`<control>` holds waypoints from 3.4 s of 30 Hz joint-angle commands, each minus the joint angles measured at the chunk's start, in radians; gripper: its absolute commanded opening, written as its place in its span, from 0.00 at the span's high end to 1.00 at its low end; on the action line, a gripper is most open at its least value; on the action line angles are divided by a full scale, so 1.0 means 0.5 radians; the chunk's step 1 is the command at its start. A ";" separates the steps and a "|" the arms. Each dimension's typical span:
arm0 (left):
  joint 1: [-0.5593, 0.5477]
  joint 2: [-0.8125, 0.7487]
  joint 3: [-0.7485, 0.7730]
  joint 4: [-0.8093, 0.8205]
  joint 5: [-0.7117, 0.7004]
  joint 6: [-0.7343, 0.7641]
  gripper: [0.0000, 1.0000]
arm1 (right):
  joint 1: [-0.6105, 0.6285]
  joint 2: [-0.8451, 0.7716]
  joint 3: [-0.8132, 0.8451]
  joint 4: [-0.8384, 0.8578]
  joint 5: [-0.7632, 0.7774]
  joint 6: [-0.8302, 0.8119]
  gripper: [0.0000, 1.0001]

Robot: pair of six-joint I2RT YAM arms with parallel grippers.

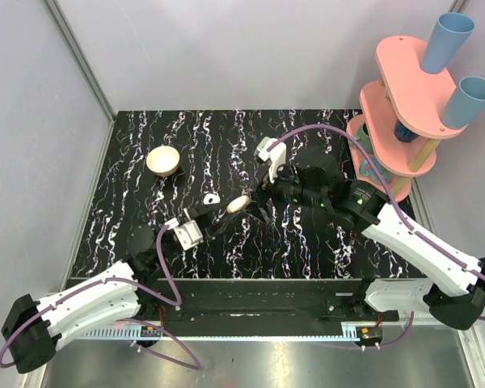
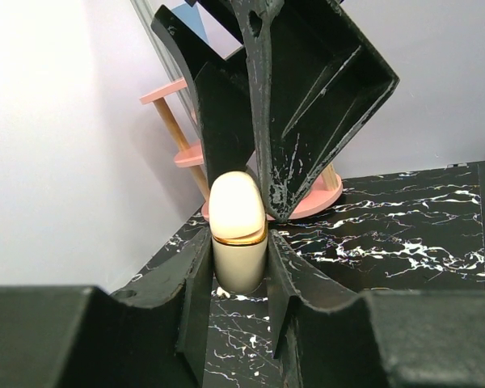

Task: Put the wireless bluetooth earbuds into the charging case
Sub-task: Open the charging case, then pick up the right earbud from the corner of the board.

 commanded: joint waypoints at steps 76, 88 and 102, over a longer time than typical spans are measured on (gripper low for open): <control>-0.066 -0.508 -0.115 0.053 -0.290 -0.076 1.00 | -1.275 1.363 0.209 0.409 0.264 0.844 0.27; -0.066 -0.475 -0.115 0.081 -0.265 -0.089 1.00 | -1.282 1.817 0.626 0.286 0.500 0.902 0.37; -0.069 -0.456 -0.118 0.090 -0.259 -0.079 1.00 | -1.275 2.017 0.737 0.175 0.519 0.884 0.41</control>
